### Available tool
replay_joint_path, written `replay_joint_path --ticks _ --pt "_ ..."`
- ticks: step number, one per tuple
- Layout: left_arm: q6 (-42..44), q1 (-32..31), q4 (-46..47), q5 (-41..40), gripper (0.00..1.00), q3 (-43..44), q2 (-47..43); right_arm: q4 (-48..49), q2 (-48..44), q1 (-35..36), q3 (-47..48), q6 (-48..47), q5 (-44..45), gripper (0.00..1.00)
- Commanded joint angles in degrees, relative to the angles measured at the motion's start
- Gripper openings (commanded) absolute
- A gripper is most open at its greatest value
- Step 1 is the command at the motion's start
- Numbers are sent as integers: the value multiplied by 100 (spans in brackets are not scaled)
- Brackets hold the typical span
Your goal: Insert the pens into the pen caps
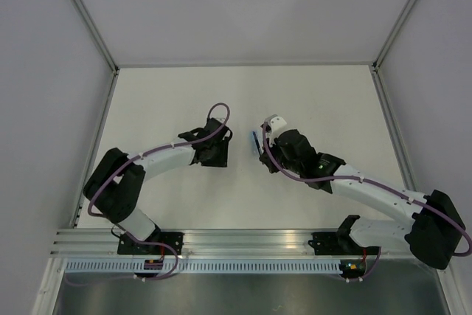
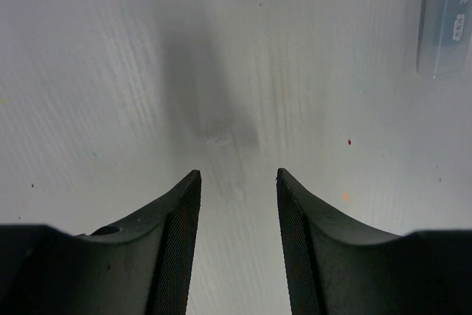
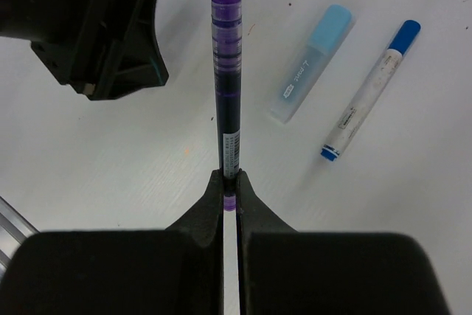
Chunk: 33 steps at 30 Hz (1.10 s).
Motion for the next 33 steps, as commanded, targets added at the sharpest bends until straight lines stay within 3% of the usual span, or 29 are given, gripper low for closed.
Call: replay_joint_path --ticks 1,17,30,33 --pt "-70 -185 -354 -496 50 341 409 534 -457 17 -138 176 228 0" --pt "-448 -590 -943 -1050 40 886 1167 517 -1020 9 -349 184 175 0" --pt "-457 -590 -1031 -1296 4 780 1176 552 -1002 0 -367 167 210 0" --pt "-492 -590 -969 -1340 2 693 1045 613 -976 0 -384 141 79 0"
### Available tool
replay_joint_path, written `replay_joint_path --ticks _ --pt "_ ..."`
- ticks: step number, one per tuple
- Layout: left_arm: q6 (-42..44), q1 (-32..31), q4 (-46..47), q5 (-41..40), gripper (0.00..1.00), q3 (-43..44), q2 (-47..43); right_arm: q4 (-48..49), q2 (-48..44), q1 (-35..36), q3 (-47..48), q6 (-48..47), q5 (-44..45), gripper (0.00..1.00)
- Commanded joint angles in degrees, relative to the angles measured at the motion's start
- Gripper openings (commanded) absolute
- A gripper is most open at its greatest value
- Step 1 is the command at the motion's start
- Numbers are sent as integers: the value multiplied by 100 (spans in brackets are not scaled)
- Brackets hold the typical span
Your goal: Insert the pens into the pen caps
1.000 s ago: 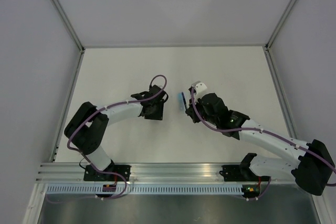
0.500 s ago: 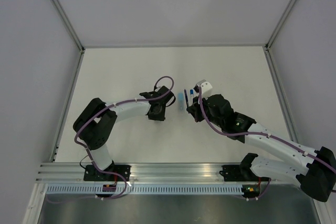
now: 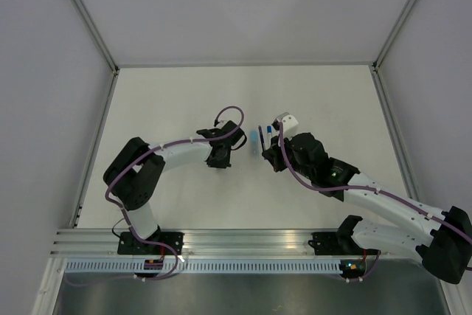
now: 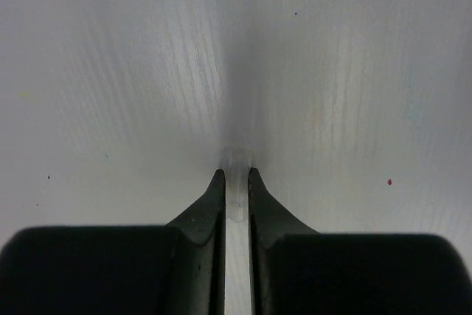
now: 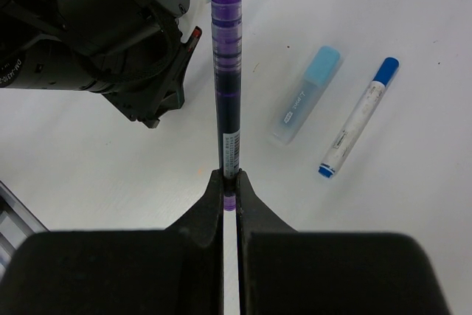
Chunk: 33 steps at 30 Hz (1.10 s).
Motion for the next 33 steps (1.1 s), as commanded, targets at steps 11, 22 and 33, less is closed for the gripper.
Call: replay_joint_path --ticks 11,22,33 --pt "-545 2 1506 747 2 -976 -3168 1471 -145 9 -500 -15 -1695 0" --pt "-1030 20 3701 1635 2 -1583 -4866 3149 -559 96 -1107 459 -3093 0" --pt "-951 20 5551 2171 2 -2567 -5622 3326 -278 360 -1063 442 -3234 0"
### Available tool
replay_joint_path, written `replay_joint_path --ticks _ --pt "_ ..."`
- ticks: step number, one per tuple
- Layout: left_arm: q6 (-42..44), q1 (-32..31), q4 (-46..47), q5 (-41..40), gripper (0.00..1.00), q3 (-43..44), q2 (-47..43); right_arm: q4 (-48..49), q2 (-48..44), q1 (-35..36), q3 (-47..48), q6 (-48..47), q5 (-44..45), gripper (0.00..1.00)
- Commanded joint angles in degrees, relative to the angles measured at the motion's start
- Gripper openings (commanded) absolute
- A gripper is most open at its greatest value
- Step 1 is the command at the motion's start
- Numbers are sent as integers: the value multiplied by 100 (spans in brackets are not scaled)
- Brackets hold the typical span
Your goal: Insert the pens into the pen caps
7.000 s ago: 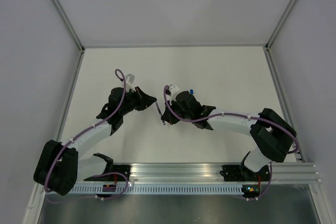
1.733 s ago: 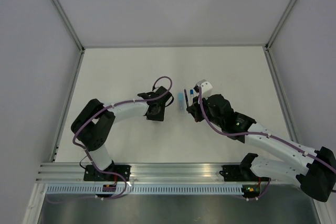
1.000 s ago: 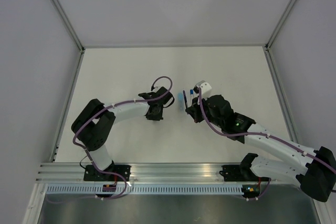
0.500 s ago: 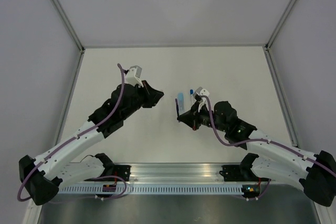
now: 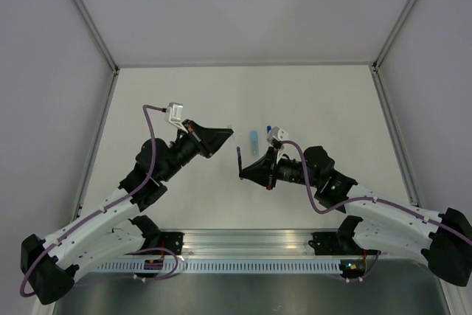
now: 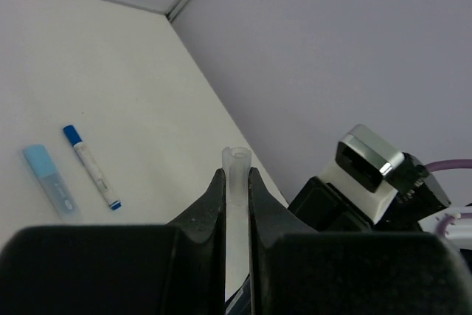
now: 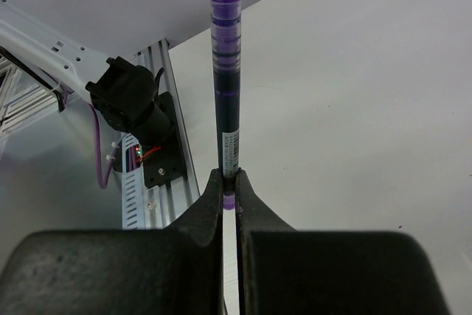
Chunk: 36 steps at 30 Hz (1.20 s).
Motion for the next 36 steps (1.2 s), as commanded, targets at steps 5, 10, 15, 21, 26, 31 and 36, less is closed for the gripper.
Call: replay_joint_path --ticks 5,10,15,21,26,31,36 --pt "210 13 1112 377 2 -272 -350 354 180 61 69 62 -207 0" --pt "228 13 1366 843 2 -315 -245 363 250 70 96 88 -251 0" --pt "210 5 1542 1089 2 -333 -113 380 277 78 96 106 -260 0" --pt "298 13 1551 1081 2 -421 -130 380 197 87 70 106 -234 0" --pt "316 13 1674 1151 2 -561 -148 424 136 79 34 149 -207 0" --pt "377 13 1754 1221 2 -702 -165 442 48 87 -1 158 -163 0" --pt "404 13 1885 1353 2 -755 -156 424 22 87 -1 141 -111 0"
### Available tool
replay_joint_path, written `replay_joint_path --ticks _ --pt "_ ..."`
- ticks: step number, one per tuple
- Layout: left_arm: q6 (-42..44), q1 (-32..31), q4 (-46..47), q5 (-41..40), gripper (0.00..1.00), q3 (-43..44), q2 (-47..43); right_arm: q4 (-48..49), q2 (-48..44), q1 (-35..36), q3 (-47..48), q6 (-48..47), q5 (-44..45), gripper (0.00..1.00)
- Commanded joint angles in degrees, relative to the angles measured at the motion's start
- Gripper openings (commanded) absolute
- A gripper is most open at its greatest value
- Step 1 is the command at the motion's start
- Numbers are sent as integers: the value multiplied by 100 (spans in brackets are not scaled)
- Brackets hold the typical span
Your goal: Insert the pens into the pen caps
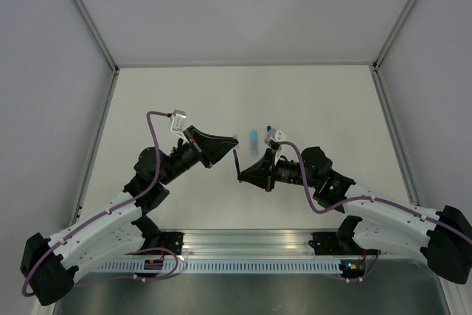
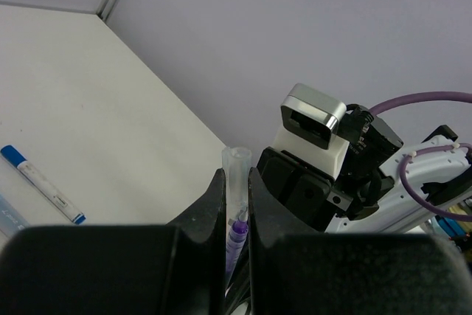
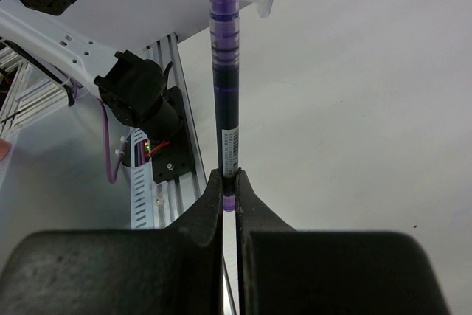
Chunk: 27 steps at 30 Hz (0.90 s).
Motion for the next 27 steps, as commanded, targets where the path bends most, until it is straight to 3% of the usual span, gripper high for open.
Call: replay_joint_path --ticks 1,27 --pt "220 0 401 232 2 -62 -30 350 -107 13 14 34 -12 0" --pt "519 9 -381 -287 2 351 -434 367 51 13 76 69 -250 0"
